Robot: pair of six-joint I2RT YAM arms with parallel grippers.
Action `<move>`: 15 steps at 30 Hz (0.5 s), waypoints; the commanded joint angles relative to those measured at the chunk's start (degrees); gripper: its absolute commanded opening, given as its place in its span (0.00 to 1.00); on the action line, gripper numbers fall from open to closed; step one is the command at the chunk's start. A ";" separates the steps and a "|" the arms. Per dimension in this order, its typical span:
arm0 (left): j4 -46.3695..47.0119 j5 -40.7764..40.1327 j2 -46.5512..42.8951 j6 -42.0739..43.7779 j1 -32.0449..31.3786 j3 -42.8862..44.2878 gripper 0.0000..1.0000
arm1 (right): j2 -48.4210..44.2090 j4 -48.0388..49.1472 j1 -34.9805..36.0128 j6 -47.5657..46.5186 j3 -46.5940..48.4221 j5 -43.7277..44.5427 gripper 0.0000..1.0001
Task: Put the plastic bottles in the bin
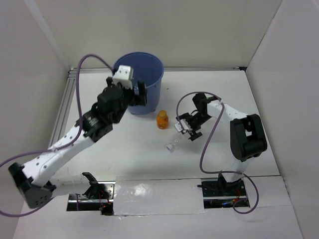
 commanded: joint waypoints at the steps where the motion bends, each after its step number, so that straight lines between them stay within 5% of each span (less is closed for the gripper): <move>1: -3.55 0.89 -6.57 -10.11 -4.15 -10.00 0.97 | 2.85 2.40 1.77 -0.70 0.02 5.03 0.90; 7: -2.06 -1.12 -11.60 -24.53 -11.63 -25.31 0.97 | 0.60 -4.69 -0.95 0.28 1.96 1.89 0.37; 12: 8.45 -3.68 -9.14 -28.59 -14.45 -33.92 0.99 | -8.91 -8.22 -4.99 6.76 8.96 -6.11 0.30; 15: 14.80 -2.90 -6.08 -28.59 -14.45 -36.48 0.99 | -10.95 -1.31 -6.14 23.34 18.44 -13.32 0.29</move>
